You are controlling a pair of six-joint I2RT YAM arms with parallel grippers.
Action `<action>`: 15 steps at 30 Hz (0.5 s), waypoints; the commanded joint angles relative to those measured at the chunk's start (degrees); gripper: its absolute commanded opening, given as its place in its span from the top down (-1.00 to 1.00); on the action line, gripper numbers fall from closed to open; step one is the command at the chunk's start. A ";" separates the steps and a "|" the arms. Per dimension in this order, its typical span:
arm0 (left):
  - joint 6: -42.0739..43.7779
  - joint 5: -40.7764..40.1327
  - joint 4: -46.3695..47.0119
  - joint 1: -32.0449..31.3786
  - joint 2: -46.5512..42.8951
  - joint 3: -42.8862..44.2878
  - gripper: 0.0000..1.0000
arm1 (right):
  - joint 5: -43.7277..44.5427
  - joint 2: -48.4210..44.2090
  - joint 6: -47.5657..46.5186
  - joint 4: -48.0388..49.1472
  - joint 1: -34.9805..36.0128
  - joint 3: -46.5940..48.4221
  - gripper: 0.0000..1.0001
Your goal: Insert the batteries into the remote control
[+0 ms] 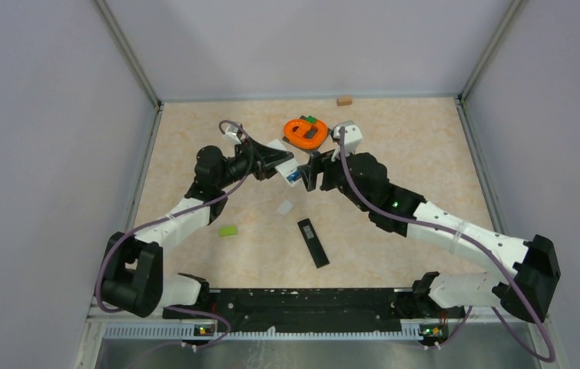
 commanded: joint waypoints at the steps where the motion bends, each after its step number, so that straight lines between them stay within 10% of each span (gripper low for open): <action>1: 8.05 0.08 2.29 0.59 -3.78 1.05 1.00 | -5.28 -2.90 6.36 -6.47 -0.33 4.05 -0.51; 7: 12.42 0.93 0.85 0.76 -4.88 2.01 1.00 | -10.17 -3.31 9.76 -7.72 -1.08 5.08 -0.55; 15: 13.12 3.04 4.27 0.72 -4.60 1.79 1.00 | -10.79 -2.87 14.32 -7.48 -2.57 3.56 -0.03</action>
